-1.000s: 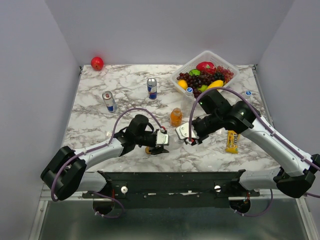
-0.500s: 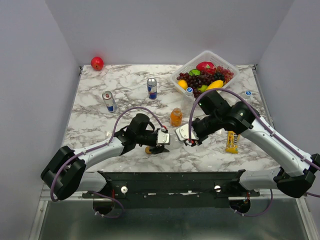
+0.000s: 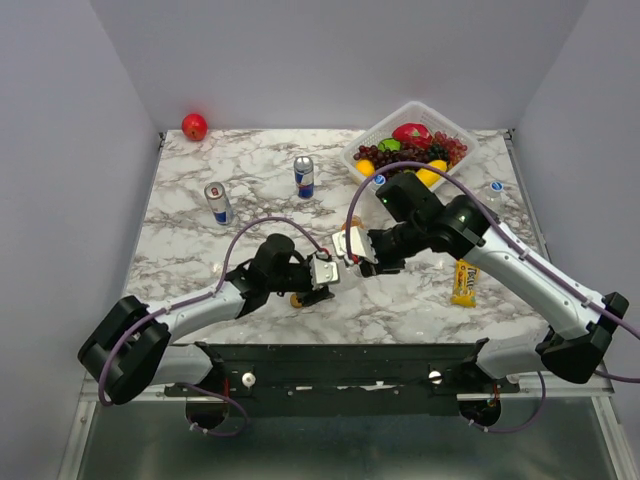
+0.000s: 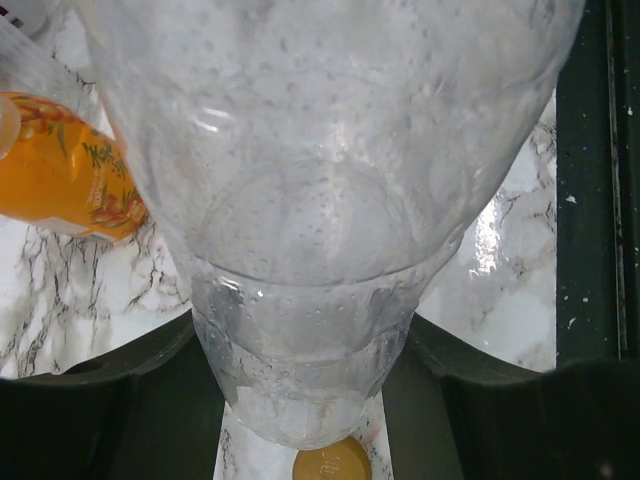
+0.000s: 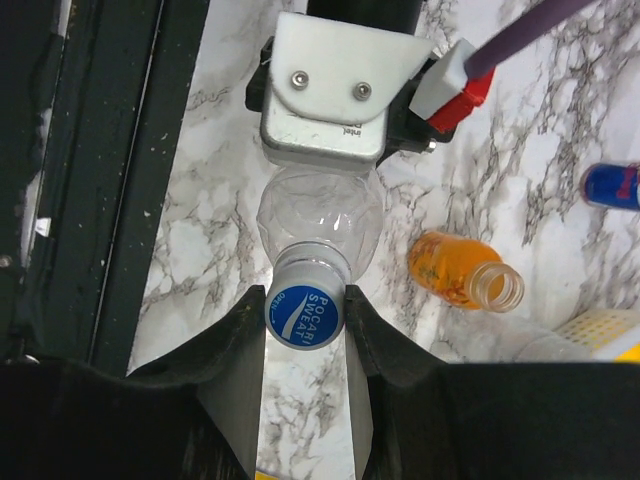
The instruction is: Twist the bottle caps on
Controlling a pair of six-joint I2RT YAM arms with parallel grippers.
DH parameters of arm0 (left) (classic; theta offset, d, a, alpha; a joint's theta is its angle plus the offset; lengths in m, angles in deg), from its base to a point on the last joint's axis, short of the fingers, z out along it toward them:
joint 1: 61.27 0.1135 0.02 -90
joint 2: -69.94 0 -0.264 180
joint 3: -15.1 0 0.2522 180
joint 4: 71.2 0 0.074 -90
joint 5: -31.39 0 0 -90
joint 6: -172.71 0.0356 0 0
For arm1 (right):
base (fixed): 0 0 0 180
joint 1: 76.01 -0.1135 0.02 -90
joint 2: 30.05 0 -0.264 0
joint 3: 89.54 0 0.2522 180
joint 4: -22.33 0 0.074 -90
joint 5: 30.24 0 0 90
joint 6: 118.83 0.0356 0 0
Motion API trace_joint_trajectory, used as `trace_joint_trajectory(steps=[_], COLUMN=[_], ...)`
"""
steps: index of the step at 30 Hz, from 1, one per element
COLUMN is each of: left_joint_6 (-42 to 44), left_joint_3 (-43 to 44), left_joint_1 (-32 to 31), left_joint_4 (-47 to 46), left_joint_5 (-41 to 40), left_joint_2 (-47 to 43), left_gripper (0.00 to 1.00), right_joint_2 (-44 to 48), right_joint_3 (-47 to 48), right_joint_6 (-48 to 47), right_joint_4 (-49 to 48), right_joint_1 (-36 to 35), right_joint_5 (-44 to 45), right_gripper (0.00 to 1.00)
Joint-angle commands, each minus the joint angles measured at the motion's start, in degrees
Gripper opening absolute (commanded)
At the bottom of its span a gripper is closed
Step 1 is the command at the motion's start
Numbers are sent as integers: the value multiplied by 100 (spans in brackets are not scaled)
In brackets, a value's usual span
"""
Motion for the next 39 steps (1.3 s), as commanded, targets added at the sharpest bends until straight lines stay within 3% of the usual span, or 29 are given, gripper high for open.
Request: trace_joint_trajectory(steps=[1, 6, 9, 22, 39], left_joint_6=[-672, -1042, -1104, -849, -700], left_joint_3=[-133, -696, -767, -661, -776], left_joint_1=[-78, -78, -78, -201, -315], left_joint_4=[-2235, -3483, -3624, -3652, -3810], left_joint_5=[-472, -833, -798, -772, -1439], left_joint_2=[-466, -712, -774, -642, -668], left_gripper=[0, 0, 0, 0, 0], right_joint_2=[-275, -240, -257, -468, -934], right_joint_3=[-8, -88, -9, 290, 387], right_joint_6=[850, 1342, 1466, 1729, 3557], right_joint_4=[196, -42, -103, -112, 319], right_joint_1=[-40, 232, 443, 557, 636], right_joint_5=[75, 23, -127, -531, -250], right_gripper=[36, 36, 36, 36, 31])
